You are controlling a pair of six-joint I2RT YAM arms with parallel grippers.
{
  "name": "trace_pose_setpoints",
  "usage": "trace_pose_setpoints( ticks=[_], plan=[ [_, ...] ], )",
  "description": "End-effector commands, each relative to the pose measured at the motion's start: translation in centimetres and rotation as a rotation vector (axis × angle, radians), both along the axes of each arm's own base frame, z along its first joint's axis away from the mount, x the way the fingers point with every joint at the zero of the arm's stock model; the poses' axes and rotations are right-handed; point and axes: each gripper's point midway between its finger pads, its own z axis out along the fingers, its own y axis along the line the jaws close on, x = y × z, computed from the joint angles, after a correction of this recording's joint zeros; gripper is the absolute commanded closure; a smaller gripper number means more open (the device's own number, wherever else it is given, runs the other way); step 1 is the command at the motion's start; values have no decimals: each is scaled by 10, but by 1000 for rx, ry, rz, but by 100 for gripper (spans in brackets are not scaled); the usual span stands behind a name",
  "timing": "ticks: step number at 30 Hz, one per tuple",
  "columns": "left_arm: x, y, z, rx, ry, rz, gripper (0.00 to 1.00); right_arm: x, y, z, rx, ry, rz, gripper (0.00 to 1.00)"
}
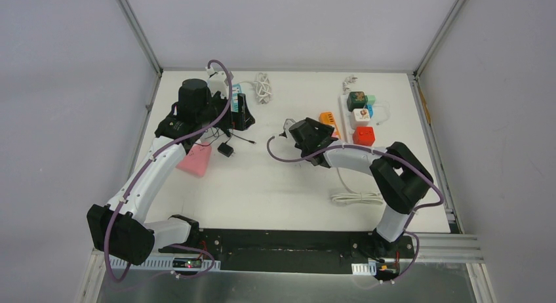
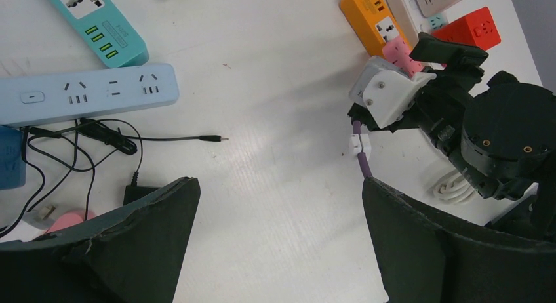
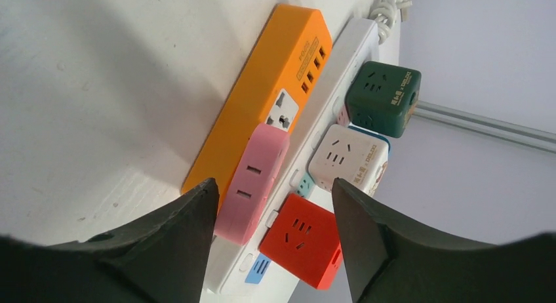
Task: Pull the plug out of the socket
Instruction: Remove the plug from the socket.
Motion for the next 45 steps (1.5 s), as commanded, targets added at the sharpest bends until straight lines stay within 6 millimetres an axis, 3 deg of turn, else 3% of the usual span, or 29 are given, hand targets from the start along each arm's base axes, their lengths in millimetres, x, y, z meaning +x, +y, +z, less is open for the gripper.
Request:
trace_pose_setpoints(
  ticks=[1, 10, 16, 18, 27, 30, 35, 40, 45],
  plan=[
    [4, 7, 22, -2, -86, 23, 1, 4, 2, 31, 122, -41, -43, 34],
    [4, 8, 20, 0, -83, 25, 1, 6, -16, 35, 206, 5, -114, 40],
    [4, 8, 22, -2, -85, 24, 1, 5, -29, 25, 295, 100, -184, 50],
    [4, 8, 22, -4, -85, 24, 1, 3, -28, 20, 346, 138, -199, 59],
    [3, 7, 24, -9, -89, 21, 1, 0, -34, 11, 453, 233, -267, 85],
    [2, 7, 25, -9, -90, 19, 1, -3, -35, 4, 530, 304, -307, 100],
    [2, 7, 26, -11, -92, 19, 1, -15, -30, -8, 664, 455, -359, 100],
    [1, 8, 27, -8, -99, 24, 1, -17, -24, -8, 815, 520, -400, 100],
    [1, 8, 26, -9, -97, 23, 1, -14, -33, -16, 889, 533, -466, 100]
  ],
)
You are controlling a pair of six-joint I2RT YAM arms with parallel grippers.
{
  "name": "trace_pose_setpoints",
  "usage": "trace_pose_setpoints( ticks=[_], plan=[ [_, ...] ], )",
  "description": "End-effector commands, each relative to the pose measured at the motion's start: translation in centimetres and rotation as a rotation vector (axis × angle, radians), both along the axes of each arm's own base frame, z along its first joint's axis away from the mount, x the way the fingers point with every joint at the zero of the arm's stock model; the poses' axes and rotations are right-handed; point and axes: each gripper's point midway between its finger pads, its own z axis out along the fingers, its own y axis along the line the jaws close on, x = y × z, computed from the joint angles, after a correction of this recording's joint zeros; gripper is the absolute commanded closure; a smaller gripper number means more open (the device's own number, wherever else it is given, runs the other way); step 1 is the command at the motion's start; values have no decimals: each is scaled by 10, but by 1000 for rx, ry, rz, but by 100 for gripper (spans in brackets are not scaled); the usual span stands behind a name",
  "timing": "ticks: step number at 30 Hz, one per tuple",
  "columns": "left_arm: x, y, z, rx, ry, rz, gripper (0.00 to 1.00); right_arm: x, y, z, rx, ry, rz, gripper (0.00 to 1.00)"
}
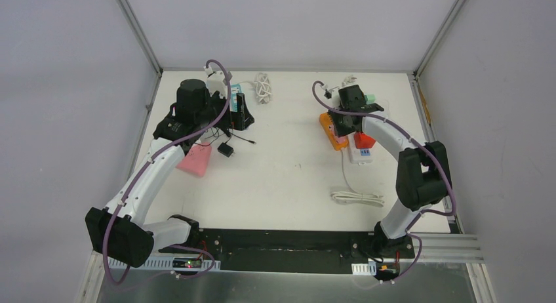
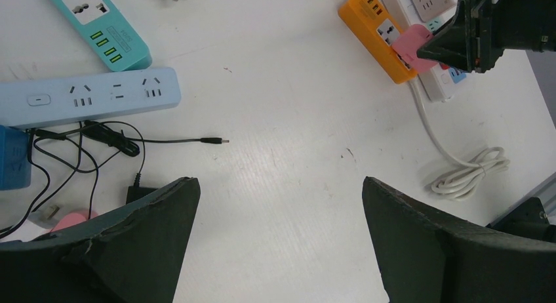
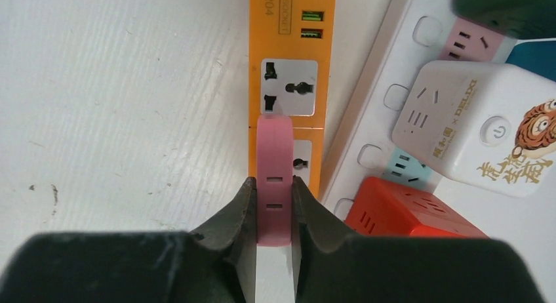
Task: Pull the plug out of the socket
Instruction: Remove the plug from the socket.
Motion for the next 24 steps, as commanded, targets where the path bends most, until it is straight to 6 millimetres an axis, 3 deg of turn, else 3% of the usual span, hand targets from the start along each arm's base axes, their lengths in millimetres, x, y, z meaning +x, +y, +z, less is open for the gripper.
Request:
trace_pose_setpoints(
  ticks=[1, 6, 13, 21, 24],
  plan=[
    [3, 6, 21, -7, -79, 16, 1, -21, 9, -16, 143, 131, -50, 100],
    [3, 6, 21, -8, -80, 15, 1, -20, -2, -26, 198, 172, -133, 100],
    [3, 6, 20, -5, -80, 17, 1, -25, 8, -28, 326, 228, -170, 100],
    [4, 6, 18, -3, -75, 16, 1, -9, -21, -20, 9, 21, -64, 100],
    [4, 6, 18, -4, -74, 16, 1, -11, -9, -17, -47, -21, 31, 100]
  ],
)
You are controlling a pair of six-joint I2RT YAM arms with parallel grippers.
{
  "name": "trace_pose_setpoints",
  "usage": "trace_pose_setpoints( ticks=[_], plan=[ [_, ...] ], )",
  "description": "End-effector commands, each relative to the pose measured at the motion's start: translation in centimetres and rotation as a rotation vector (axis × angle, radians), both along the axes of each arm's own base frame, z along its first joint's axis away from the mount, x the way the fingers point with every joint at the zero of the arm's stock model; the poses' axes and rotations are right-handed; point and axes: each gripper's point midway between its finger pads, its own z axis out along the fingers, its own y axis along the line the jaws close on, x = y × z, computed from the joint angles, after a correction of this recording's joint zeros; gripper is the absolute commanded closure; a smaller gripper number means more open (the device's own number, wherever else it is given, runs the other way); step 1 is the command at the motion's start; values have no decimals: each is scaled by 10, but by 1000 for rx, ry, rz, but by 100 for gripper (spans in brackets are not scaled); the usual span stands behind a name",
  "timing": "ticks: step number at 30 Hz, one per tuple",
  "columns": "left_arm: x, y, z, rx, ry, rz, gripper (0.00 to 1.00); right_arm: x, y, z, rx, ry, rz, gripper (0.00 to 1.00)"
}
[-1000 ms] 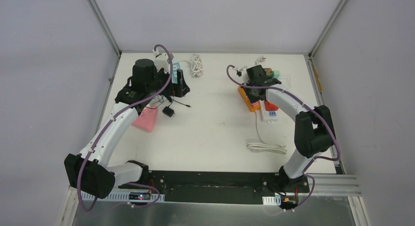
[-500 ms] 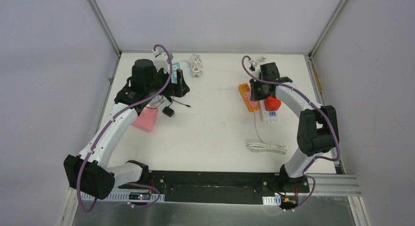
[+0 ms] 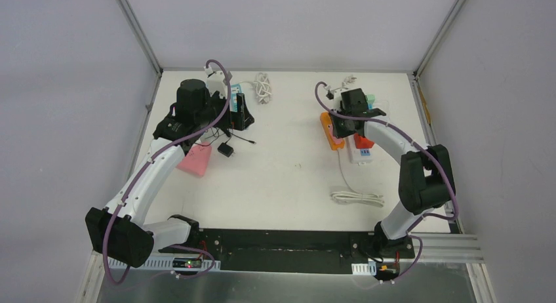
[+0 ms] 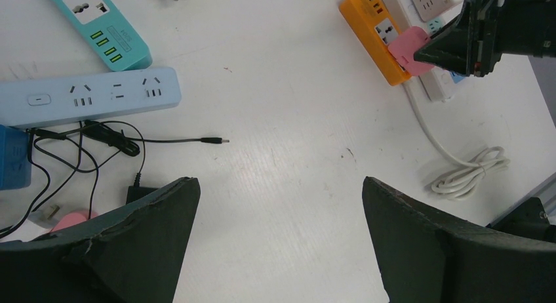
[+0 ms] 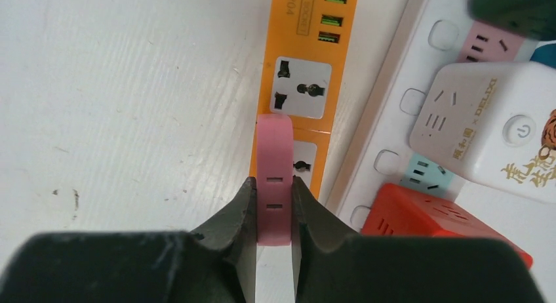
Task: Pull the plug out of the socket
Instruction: Remove the plug from the socket.
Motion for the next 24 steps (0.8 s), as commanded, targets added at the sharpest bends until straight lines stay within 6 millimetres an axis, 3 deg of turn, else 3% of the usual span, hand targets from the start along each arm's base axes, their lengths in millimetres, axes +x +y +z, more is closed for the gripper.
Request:
trace_pose_setpoints(
  ticks=[1, 6, 13, 24],
  plan=[
    [4, 6, 18, -4, -73, 16, 1, -12, -7, -16, -193, -24, 113, 100],
    [4, 6, 18, 0, -77, 13, 1, -27, 13, -25, -113, 41, 235, 100],
    [4, 7, 18, 8, -85, 9, 1, -57, 42, -22, 37, 96, 436, 100],
    [-3, -9, 17, -13, -101, -105, 1, -100, 63, -29, 96, 213, 678, 100]
  ],
)
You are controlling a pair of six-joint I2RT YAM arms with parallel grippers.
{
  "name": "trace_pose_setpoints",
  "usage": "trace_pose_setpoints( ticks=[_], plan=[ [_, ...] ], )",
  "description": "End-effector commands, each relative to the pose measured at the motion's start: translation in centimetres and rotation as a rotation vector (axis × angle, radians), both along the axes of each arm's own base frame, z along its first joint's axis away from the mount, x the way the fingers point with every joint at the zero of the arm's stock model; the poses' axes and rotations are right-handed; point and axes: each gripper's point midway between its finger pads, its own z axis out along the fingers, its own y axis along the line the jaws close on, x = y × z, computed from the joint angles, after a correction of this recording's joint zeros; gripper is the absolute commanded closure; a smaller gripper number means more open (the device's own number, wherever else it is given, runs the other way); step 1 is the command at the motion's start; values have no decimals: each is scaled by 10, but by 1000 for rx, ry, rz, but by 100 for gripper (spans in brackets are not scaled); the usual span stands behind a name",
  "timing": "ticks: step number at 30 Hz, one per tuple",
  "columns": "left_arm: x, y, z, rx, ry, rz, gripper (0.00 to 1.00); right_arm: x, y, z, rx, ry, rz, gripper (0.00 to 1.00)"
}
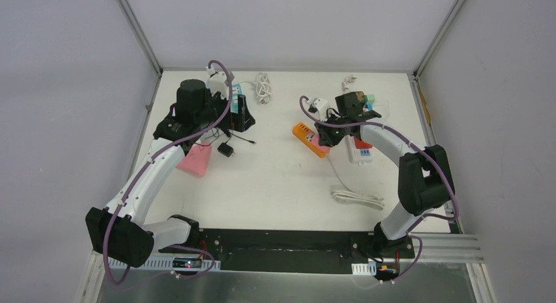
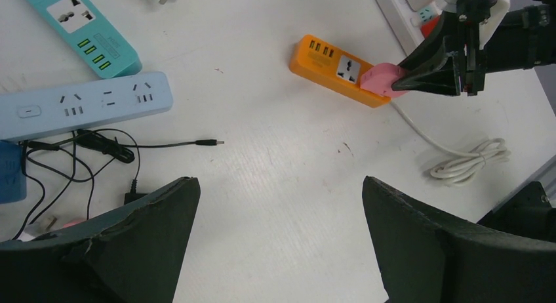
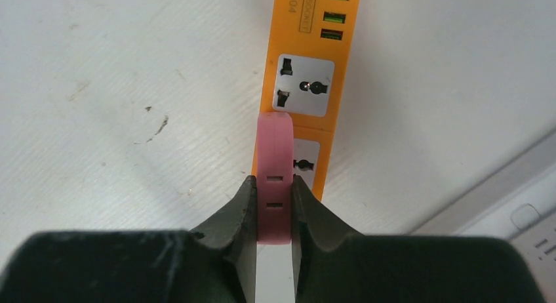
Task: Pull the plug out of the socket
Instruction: Remove the plug from the socket.
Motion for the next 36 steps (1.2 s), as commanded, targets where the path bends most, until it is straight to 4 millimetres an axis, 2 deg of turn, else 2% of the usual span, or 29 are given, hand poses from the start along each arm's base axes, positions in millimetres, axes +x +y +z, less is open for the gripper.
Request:
trace_pose_setpoints(
  ticks=[1, 5, 7, 8, 11, 16, 23, 34, 36],
  plan=[
    [-4, -11, 18, -30, -102, -112, 1, -70, 11, -28, -25, 226, 219, 100],
    [-27, -38, 20, -88, -177, -344, 1, -95, 22, -29, -26, 220, 387, 100],
    [-38, -47, 18, -99, -220, -436, 1, -107, 27, -27, -8, 234, 415, 100],
    [-43, -50, 15, -92, -241, -477, 1, -110, 28, -27, -5, 197, 496, 100],
    [-64, -61, -1, -46, -304, -610, 1, -125, 27, -26, 22, 160, 640, 100],
    [-94, -76, -37, 77, -425, -790, 1, -127, 26, -28, 20, 171, 668, 100],
    [-98, -80, -83, 185, -400, -865, 1, -129, 24, -32, 18, 165, 706, 100],
    [-102, -95, -134, 276, -348, -963, 1, -128, 26, -28, 33, 152, 707, 100],
    [-98, -98, -146, 317, -333, -955, 1, -127, 26, -28, 33, 151, 707, 100]
  ],
)
